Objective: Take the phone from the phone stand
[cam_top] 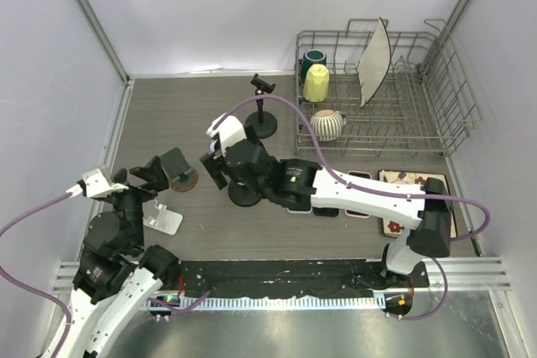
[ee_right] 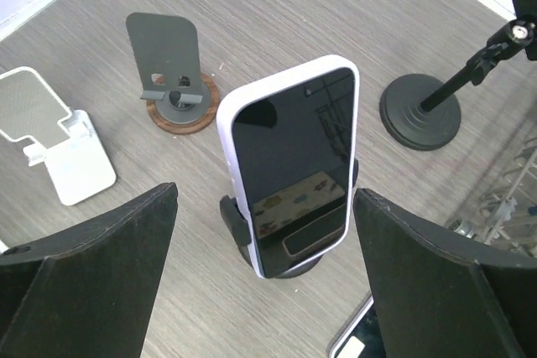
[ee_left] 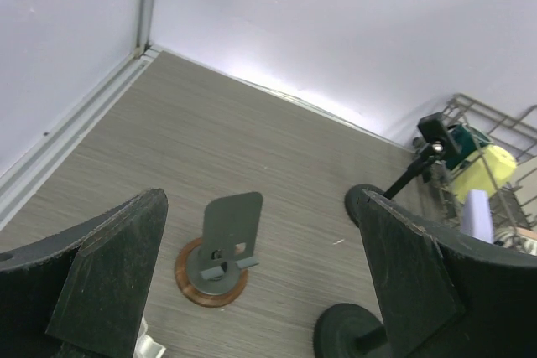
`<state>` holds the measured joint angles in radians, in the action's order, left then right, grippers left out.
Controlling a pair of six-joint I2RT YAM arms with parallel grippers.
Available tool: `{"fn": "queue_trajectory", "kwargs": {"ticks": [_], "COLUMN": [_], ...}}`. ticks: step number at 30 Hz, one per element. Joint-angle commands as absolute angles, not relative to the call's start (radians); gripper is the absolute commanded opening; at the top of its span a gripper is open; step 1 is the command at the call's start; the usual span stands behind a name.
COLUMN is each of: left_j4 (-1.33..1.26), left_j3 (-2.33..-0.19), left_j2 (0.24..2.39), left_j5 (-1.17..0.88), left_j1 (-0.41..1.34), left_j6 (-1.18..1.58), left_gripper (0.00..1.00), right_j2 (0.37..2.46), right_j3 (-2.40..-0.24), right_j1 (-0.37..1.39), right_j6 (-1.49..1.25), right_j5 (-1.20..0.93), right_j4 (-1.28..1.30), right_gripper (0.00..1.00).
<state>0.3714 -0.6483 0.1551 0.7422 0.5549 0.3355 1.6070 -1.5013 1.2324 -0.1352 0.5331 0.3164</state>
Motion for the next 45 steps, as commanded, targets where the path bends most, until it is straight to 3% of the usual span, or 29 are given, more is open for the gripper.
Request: {"fn": "queue_trajectory", "kwargs": {"ticks": [1,17,20,23,32,36,45], "left_j4": [0.282,0.324,0.325,0.31,0.258,0.236,0.132], "left_j3": [-0.627,-0.638,-0.641,-0.634,-0.617,-0.617,-0.589], "left_j2": [0.14,0.212,0.229,0.244,0.328,0.386,0.505], "left_j5": [0.821,0.724,0.684,0.62,0.332,0.177,-0.107], "left_j1": [0.551,0.551,0.549,0.551,0.549,0.549,0.551], "left_j6": [0.279,0.284,0.279,0.259,0.226,0.218,0.288], "left_gripper": [1.0,1.0,1.0,1.0,1.0,1.0,0.99], "right_j2": [1.673,1.896,1.879,1.812,1.605,1.491,1.258], "right_j3": [-1.623,-1.767,-1.744,-1.672,-1.413,-1.266,-0.957], "right_j1": [1.261,1.284,1.284,1.284,1.281,1.258,1.172], "right_j6": [-0.08,-0.034,-0.038,-0.019,0.031,0.035,-0.027], "right_j5": [0.699,0.969,0.966,0.93,0.804,0.715,0.448], "right_j4": [0.311,0.344,0.341,0.312,0.164,0.046,-0.216], "right_gripper": [0.91,0.81,0.68,0.48,0.09,0.0,0.01]}}
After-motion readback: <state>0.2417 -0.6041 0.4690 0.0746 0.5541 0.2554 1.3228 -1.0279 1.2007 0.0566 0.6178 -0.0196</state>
